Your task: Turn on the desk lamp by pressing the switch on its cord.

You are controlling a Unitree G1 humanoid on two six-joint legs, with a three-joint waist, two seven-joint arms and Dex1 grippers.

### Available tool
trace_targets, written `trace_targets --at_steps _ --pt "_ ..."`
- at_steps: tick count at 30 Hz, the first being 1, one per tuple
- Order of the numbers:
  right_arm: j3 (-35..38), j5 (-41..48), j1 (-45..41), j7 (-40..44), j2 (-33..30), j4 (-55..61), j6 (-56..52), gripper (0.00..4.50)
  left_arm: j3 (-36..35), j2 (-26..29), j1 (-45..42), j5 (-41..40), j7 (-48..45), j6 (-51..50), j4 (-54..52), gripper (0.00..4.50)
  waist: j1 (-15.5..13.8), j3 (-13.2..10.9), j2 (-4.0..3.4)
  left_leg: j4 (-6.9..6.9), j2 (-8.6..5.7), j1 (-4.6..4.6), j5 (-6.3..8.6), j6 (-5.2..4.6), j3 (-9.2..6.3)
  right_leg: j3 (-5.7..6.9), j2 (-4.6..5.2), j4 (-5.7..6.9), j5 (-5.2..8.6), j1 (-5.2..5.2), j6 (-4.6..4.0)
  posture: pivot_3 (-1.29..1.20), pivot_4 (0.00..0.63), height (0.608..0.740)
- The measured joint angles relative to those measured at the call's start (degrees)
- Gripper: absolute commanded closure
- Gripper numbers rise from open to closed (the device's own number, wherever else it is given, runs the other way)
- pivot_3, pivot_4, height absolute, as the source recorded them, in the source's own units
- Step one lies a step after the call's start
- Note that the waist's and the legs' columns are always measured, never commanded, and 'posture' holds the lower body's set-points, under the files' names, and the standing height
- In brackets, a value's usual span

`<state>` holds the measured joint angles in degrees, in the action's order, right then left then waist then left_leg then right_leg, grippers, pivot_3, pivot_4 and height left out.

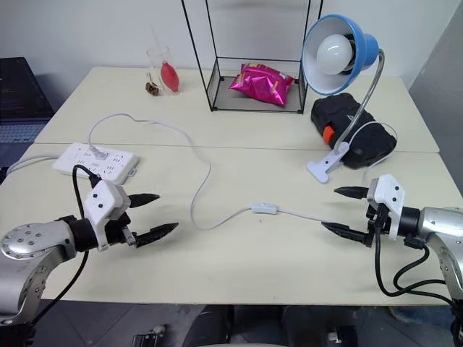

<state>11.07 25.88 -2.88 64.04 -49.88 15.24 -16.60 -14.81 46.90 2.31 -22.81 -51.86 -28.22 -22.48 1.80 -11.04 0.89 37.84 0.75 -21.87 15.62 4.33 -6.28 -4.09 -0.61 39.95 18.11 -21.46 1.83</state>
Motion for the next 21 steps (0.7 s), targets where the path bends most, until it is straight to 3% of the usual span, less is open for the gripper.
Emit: trace_targets --at_steps 21 --pt "-1.2 -0.4 3.7 -0.6 1.2 1.2 3.6 0.0 -1.0 1.4 2.4 -4.3 -1.8 0.0 -3.9 0.1 0.0 0.0 -0.01 -0.01 -0.03 0.0 0.0 0.0 0.01 0.01 0.13 -0.04 -0.01 0.02 0.01 0.0 0.15 0.74"
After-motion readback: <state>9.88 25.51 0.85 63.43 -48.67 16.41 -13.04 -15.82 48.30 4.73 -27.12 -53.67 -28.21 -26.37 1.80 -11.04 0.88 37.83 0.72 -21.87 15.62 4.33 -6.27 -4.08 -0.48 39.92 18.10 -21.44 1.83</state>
